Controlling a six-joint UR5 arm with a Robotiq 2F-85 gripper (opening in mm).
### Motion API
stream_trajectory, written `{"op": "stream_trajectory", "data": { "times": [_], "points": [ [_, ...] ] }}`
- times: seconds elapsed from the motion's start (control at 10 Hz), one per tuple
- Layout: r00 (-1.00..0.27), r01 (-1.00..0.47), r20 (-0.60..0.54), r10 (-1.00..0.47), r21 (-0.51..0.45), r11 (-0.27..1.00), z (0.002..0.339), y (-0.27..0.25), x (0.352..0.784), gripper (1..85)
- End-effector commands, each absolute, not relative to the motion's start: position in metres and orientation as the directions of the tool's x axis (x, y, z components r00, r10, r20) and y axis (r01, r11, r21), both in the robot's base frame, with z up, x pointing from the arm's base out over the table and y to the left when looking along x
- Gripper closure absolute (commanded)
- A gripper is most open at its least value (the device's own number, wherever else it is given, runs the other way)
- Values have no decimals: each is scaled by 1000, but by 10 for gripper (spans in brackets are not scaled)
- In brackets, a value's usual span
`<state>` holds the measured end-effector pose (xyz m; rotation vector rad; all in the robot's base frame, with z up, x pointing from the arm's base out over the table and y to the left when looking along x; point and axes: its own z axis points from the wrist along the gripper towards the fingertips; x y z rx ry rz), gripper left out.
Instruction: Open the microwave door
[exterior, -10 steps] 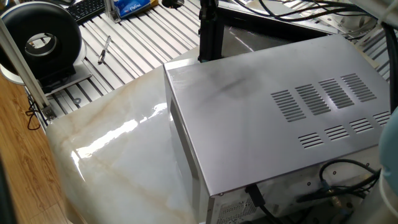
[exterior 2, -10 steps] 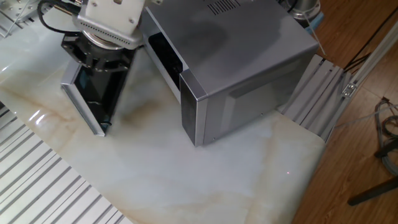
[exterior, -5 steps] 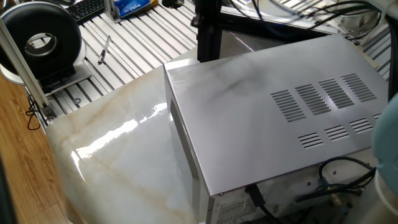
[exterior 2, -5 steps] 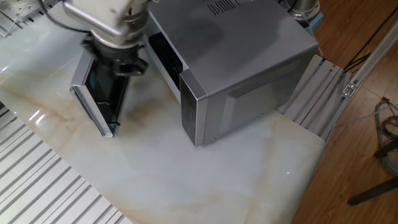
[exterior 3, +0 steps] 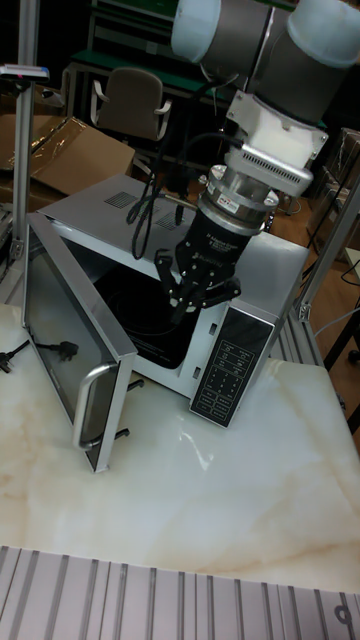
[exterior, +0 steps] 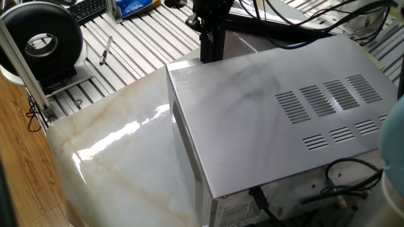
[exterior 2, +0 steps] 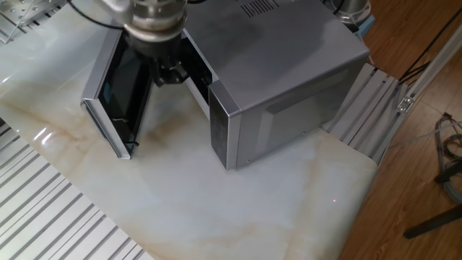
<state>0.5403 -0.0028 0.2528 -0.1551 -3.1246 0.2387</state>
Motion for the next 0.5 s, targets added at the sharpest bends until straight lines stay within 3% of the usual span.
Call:
{"op": "stream_trajectory", "data": {
  "times": [0.0, 0.2, 0.4],
  "points": [
    [-948, 315, -56, 312, -73, 946, 270, 14, 533, 840],
    [-967, 254, -55, 249, -141, 957, 281, -4, 519, 840],
    [-972, 236, -35, 234, -85, 968, 286, 15, 511, 840]
  ]
}}
